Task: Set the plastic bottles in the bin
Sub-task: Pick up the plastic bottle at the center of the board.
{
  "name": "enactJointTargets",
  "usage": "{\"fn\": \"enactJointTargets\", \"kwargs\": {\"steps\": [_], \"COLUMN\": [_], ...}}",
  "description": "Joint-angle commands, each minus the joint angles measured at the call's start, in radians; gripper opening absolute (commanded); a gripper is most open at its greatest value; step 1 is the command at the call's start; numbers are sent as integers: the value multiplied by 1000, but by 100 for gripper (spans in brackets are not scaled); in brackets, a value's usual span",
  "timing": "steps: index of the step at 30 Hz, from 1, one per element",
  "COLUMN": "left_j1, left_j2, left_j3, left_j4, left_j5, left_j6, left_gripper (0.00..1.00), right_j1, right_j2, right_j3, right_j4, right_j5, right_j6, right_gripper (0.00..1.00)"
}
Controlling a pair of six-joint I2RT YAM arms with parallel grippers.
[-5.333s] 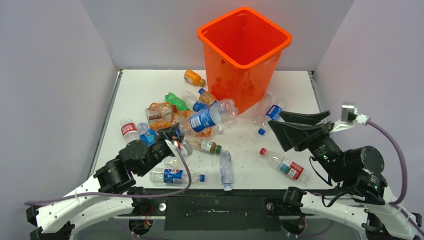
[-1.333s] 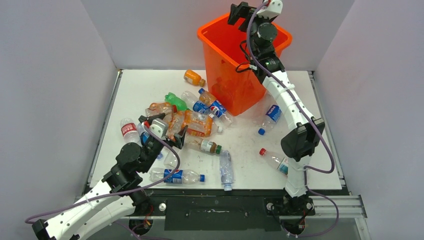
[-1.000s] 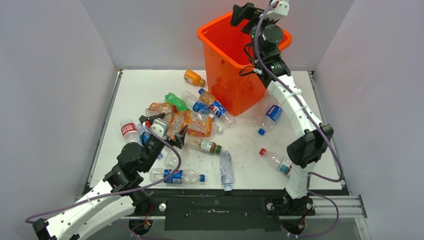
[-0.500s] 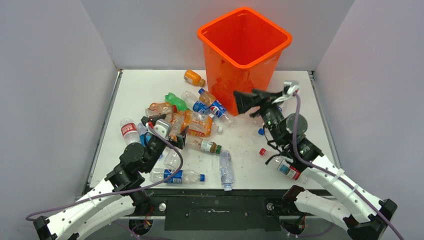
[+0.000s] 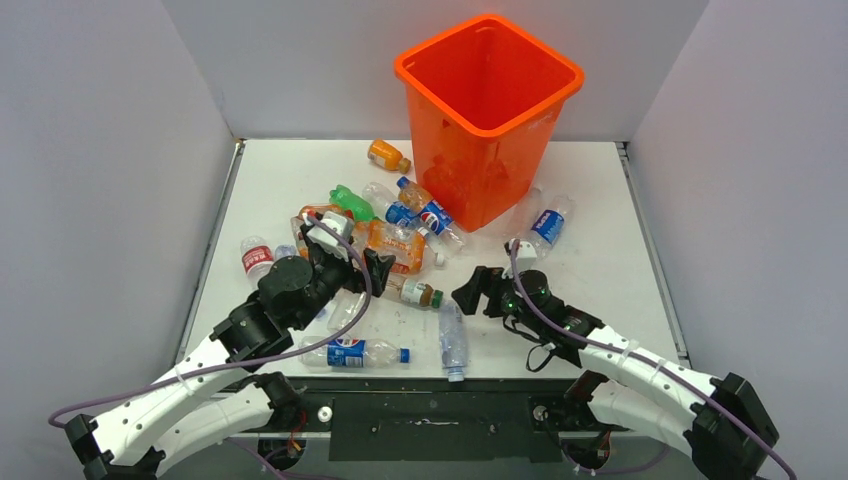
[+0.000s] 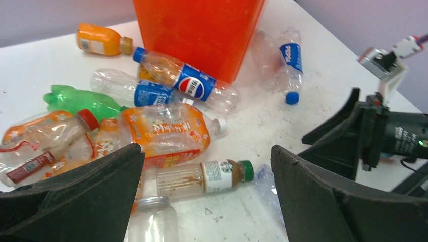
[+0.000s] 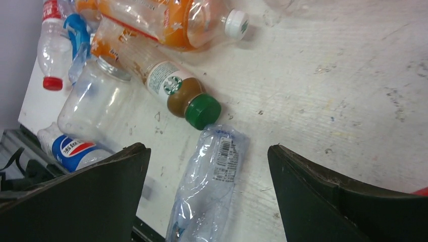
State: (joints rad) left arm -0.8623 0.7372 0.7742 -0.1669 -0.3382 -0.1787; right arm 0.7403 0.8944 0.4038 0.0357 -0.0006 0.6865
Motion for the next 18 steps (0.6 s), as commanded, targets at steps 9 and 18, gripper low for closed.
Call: {"fn": "enactJointTargets", "kwargs": {"steps": [9,18], "left_j1": [-6,-14], "left_j2": [-133,-91], "left_j3": [-137,-109], "left_j4": [127,74], "left_j5": [296,226], "left_j6": [-65,-54], "left_gripper": [96,96], "right_j1": [164,194], "right_j2": [286,451], "right_j3": [217,278], "right_j4": [-225,-244], "right_j5": [-9,84], "right_j6": [-45,-33], "right_gripper": [90,90]}}
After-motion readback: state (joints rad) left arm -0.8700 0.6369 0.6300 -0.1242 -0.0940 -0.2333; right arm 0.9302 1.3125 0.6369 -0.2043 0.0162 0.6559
